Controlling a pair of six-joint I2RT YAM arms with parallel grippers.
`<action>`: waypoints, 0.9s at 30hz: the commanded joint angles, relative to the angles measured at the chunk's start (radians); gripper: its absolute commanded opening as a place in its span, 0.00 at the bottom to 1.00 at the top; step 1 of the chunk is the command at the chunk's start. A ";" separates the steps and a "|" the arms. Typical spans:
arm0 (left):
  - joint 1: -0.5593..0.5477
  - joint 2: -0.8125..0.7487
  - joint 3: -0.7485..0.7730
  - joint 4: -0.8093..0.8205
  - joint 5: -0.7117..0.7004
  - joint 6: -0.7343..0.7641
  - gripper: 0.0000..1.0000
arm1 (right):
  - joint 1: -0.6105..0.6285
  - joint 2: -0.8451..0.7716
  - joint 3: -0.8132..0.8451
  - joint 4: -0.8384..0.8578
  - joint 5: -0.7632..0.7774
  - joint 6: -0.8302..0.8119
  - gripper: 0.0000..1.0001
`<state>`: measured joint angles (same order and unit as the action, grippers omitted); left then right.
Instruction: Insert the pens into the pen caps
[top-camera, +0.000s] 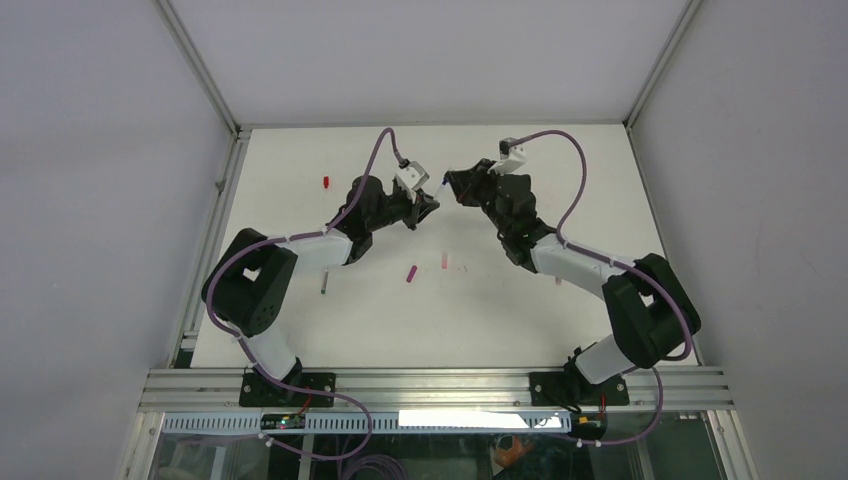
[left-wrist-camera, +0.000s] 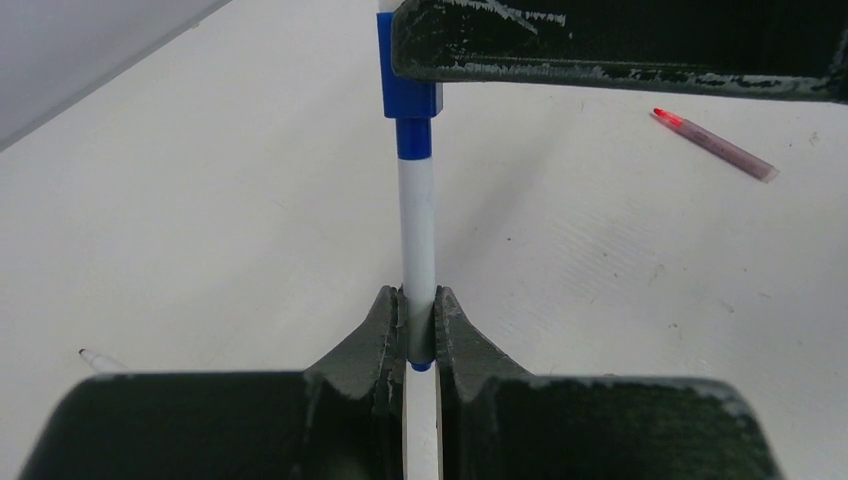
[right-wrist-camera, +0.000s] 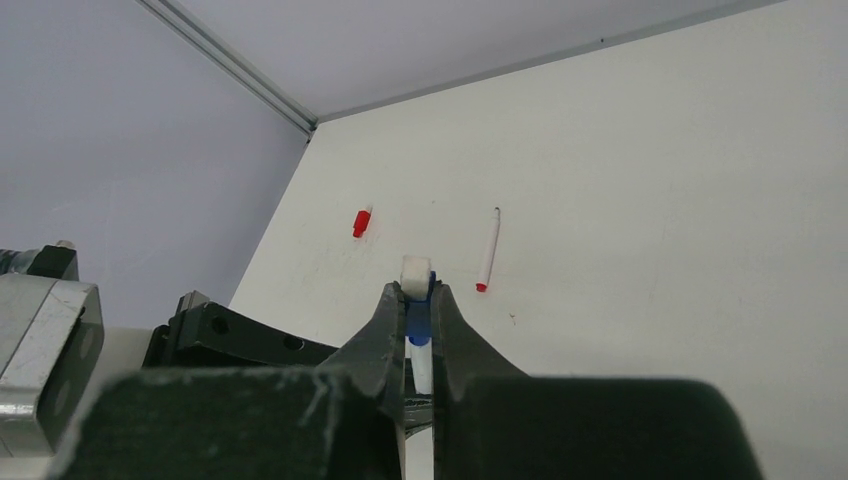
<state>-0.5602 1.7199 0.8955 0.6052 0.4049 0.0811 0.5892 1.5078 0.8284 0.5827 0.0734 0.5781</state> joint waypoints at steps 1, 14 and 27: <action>-0.020 -0.108 0.106 0.428 -0.004 0.020 0.00 | 0.130 0.089 -0.045 -0.277 -0.228 0.048 0.00; 0.001 -0.049 0.202 0.528 0.072 -0.177 0.00 | 0.187 0.151 -0.031 -0.311 -0.176 0.026 0.00; 0.120 -0.030 0.230 0.619 0.379 -0.474 0.00 | 0.183 0.145 -0.040 -0.282 -0.161 -0.044 0.00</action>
<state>-0.4305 1.7878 0.9436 0.7246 0.7269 -0.3382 0.6533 1.5833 0.8711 0.6930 0.1707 0.5404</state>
